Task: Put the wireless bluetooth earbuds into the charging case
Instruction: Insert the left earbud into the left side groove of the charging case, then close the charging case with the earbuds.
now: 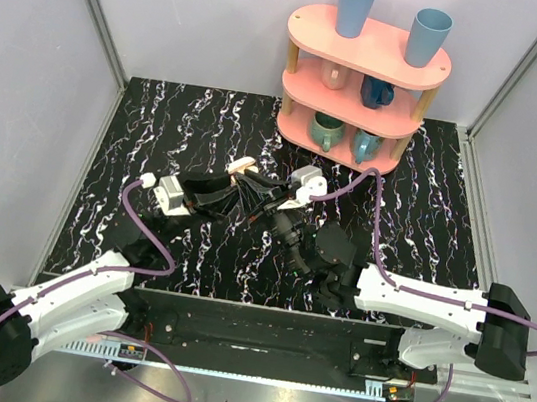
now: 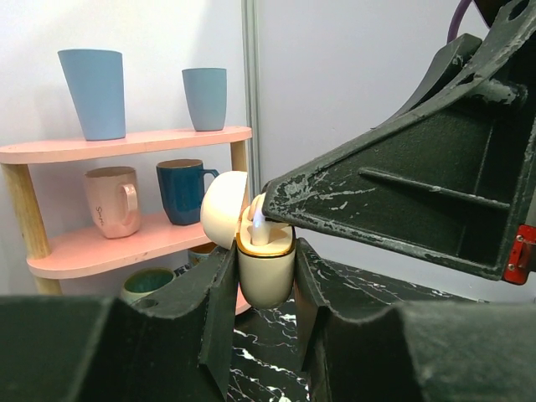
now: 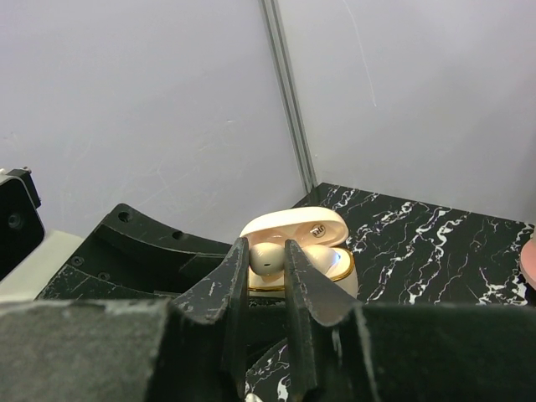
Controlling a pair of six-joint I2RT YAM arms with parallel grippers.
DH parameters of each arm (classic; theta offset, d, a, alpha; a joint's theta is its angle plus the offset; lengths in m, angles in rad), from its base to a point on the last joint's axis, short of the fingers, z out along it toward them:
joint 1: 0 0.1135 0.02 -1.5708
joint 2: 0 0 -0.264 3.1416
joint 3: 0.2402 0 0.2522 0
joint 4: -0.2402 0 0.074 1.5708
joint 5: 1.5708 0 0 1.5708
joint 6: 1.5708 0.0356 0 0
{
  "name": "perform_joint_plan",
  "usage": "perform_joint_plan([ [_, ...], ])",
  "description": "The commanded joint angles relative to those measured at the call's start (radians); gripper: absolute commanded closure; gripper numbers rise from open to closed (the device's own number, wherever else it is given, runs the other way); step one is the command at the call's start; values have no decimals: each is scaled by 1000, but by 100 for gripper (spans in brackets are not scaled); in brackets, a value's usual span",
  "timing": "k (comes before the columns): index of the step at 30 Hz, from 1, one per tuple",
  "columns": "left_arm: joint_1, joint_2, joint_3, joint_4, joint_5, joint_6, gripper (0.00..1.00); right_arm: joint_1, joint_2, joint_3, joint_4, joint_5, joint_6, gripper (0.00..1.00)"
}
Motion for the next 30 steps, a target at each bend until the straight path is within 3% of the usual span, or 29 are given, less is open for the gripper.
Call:
perform_joint_plan([
  [1, -2, -22, 10, 69, -2, 12, 100, 5, -34, -9, -43, -44, -1, 89],
  [4, 0, -23, 9, 69, -10, 12, 100, 5, -43, -12, -32, -47, -30, 87],
  [12, 0, -26, 15, 49, -18, 14, 100, 5, -76, -3, -23, -57, -67, 61],
  [23, 0, -25, 13, 40, -22, 15, 100, 5, -111, 6, -1, -42, -105, 51],
  [28, 0, -37, 13, 5, 7, 23, 100, -1, -111, 107, -154, 85, -134, 49],
  [30, 0, -40, 12, -9, 34, 29, 100, -23, -116, 194, -307, 114, -92, 48],
])
